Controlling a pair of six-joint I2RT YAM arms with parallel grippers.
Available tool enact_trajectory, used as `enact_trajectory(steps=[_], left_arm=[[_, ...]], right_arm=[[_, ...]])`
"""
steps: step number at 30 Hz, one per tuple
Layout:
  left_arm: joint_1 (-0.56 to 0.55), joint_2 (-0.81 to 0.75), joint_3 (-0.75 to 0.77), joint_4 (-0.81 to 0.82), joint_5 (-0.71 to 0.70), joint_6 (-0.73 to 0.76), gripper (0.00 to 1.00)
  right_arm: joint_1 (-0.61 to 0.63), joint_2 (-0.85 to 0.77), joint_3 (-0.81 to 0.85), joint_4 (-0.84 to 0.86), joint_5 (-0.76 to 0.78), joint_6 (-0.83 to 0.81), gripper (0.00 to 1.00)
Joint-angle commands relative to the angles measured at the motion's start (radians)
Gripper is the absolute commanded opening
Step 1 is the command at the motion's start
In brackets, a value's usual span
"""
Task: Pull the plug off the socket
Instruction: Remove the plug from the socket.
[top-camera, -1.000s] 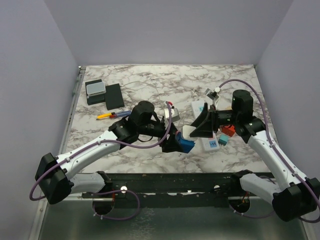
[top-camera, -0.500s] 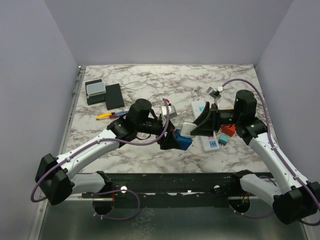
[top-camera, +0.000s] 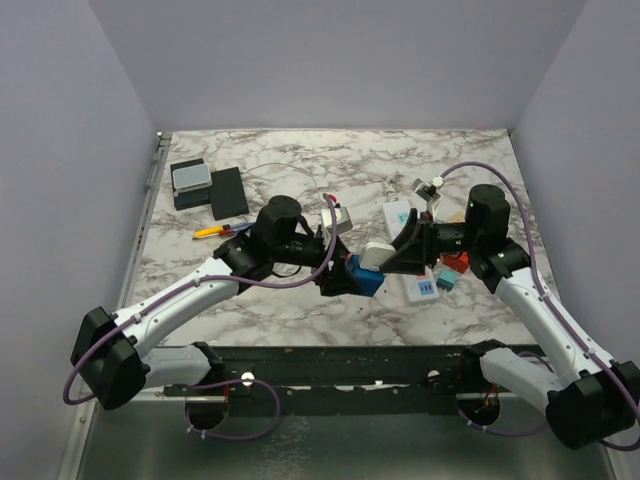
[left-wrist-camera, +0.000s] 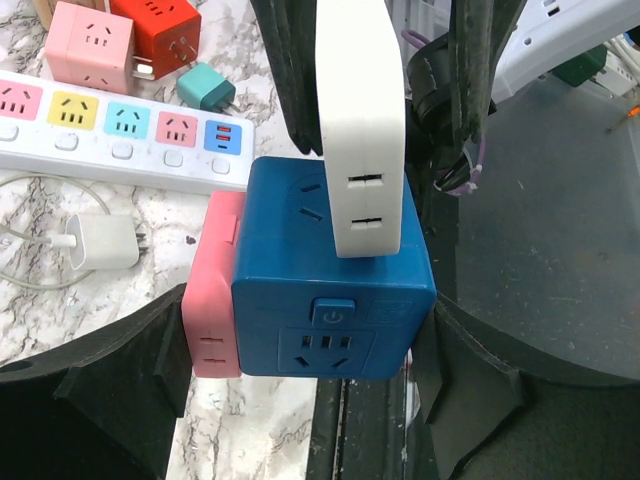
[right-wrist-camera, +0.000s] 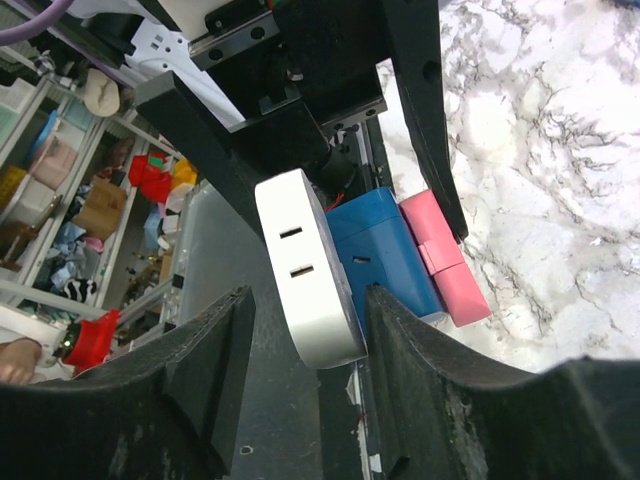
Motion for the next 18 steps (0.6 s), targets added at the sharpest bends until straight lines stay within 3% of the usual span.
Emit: enact_trajectory(steps=[1, 6, 18], left_arm=[[0.006, 0.007, -0.008, 0.077, 0.036, -0.026, 0.28], [0.005, 0.016, -0.009, 0.084, 0.045, -0.032, 0.28], [0.006, 0.019, -0.012, 0.099, 0.028, -0.047, 0.28]], right_arm=[[0.003, 0.005, -0.025, 0.064, -0.018, 0.029, 0.53], [0.005, 0.007, -0.040, 0.151, -0.027, 0.074, 0.50], [0.022, 0.027, -0.043, 0.148, -0.024, 0.051, 0.42]])
